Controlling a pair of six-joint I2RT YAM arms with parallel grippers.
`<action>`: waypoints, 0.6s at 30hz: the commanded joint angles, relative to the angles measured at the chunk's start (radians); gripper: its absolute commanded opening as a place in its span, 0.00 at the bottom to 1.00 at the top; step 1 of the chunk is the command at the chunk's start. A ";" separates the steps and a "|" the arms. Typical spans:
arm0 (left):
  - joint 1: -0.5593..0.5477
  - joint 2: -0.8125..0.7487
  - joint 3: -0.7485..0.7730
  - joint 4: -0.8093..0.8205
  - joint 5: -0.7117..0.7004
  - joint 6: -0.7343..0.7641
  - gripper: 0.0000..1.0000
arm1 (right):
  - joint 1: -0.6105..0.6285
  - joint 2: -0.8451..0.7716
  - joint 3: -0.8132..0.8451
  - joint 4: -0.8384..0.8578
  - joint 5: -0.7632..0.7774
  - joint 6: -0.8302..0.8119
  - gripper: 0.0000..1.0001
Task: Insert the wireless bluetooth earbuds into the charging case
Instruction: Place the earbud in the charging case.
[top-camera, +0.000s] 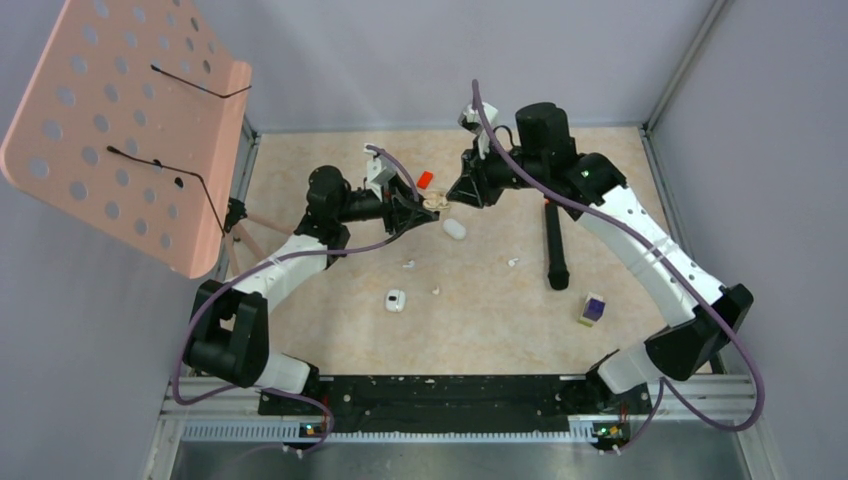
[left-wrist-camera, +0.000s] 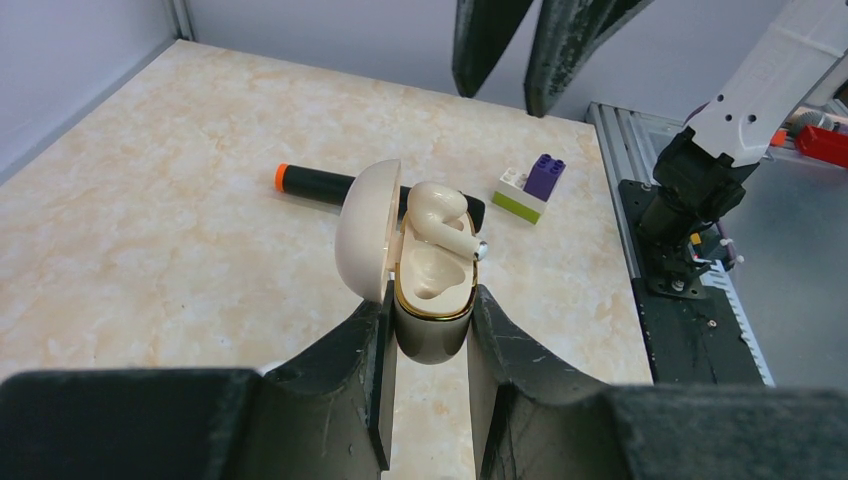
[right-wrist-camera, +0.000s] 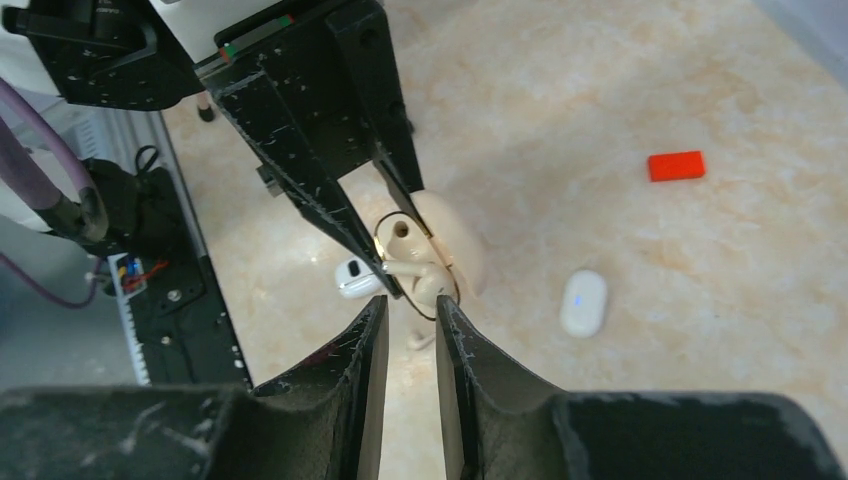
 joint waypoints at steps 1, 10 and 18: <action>0.001 -0.023 0.041 -0.019 -0.004 0.050 0.00 | 0.002 0.005 0.044 0.011 -0.090 0.100 0.23; 0.000 -0.029 0.039 -0.018 -0.002 0.044 0.00 | 0.002 0.060 0.052 0.014 -0.077 0.126 0.31; 0.001 -0.032 0.038 -0.010 0.004 0.037 0.00 | 0.000 0.074 0.052 0.014 -0.037 0.127 0.31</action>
